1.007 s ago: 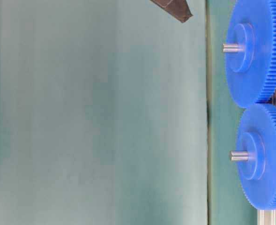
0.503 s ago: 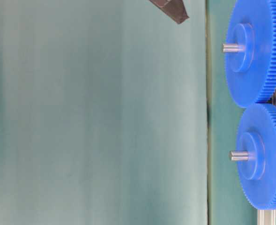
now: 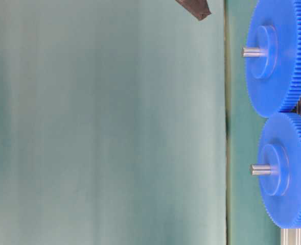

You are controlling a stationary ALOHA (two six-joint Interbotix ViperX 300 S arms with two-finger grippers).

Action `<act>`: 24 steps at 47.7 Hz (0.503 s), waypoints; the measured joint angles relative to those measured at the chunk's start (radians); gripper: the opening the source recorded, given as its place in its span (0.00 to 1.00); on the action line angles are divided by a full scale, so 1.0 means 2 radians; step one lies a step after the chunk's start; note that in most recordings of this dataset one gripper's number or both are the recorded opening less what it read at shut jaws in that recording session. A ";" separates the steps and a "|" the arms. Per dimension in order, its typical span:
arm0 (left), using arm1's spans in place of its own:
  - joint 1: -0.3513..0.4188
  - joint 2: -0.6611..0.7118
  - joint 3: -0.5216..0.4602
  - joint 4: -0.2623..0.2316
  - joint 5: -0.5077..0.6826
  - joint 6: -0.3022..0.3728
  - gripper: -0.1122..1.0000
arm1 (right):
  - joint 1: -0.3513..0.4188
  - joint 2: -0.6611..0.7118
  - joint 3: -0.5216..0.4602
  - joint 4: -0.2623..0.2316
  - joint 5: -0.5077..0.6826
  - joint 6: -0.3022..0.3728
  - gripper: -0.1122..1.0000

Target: Insert the small gear onto the shaft.

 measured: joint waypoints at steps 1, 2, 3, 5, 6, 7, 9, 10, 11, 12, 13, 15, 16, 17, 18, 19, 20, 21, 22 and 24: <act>-0.001 -0.001 0.001 0.000 0.001 -0.002 0.71 | 0.000 0.000 0.000 0.000 -0.001 -0.001 0.21; 0.000 -0.002 0.002 0.000 0.001 0.000 0.71 | 0.001 0.000 0.001 0.000 -0.002 0.000 0.21; 0.000 -0.002 0.003 0.000 0.001 0.002 0.71 | 0.001 -0.002 0.001 0.000 -0.003 -0.001 0.21; 0.000 -0.003 0.005 0.000 0.001 0.001 0.71 | 0.000 0.000 0.000 -0.001 -0.005 -0.001 0.21; 0.000 -0.004 0.005 0.000 0.001 -0.001 0.71 | 0.001 -0.002 0.001 -0.001 -0.005 0.000 0.21; -0.001 -0.004 0.006 0.000 0.001 -0.002 0.71 | 0.001 0.000 0.000 -0.001 -0.006 0.000 0.21; 0.000 -0.005 0.007 0.000 0.001 0.001 0.71 | 0.003 0.000 0.001 -0.001 -0.007 -0.001 0.21; 0.000 -0.006 0.008 0.000 0.002 0.002 0.71 | 0.005 0.000 0.000 -0.002 -0.007 0.000 0.21; 0.000 -0.006 0.008 0.000 0.002 0.001 0.71 | 0.007 0.000 0.000 -0.002 -0.007 -0.001 0.20; 0.000 -0.006 0.008 0.000 0.001 -0.001 0.71 | 0.009 0.000 0.001 -0.002 -0.007 -0.001 0.20; -0.001 -0.008 0.008 0.000 0.002 -0.002 0.71 | 0.012 0.000 0.001 -0.002 -0.007 -0.001 0.20; 0.000 -0.008 0.008 0.000 0.002 0.000 0.71 | 0.016 0.000 0.001 -0.005 -0.007 -0.001 0.20; 0.000 -0.008 0.009 0.000 0.002 0.001 0.71 | 0.019 -0.002 0.002 -0.006 -0.007 -0.001 0.20; 0.000 -0.008 0.010 0.000 0.002 0.002 0.71 | 0.021 0.000 0.002 -0.007 -0.007 -0.001 0.20; 0.000 -0.008 0.010 0.000 0.002 0.001 0.71 | 0.023 0.000 0.003 -0.008 -0.007 -0.001 0.20; 0.000 -0.008 0.011 0.000 0.002 -0.001 0.71 | 0.024 0.000 0.004 -0.008 -0.007 -0.001 0.20; -0.001 -0.008 0.011 0.000 0.002 -0.002 0.71 | 0.025 -0.002 0.005 -0.008 -0.008 -0.001 0.20; 0.000 -0.008 0.012 0.000 0.002 -0.001 0.71 | 0.026 -0.002 0.005 -0.009 -0.007 -0.001 0.20; 0.000 -0.008 0.012 0.000 0.002 0.000 0.71 | 0.027 0.000 0.006 -0.009 -0.008 -0.001 0.20; 0.000 -0.008 0.012 0.000 0.002 0.002 0.71 | 0.028 0.000 0.008 -0.009 -0.007 -0.001 0.20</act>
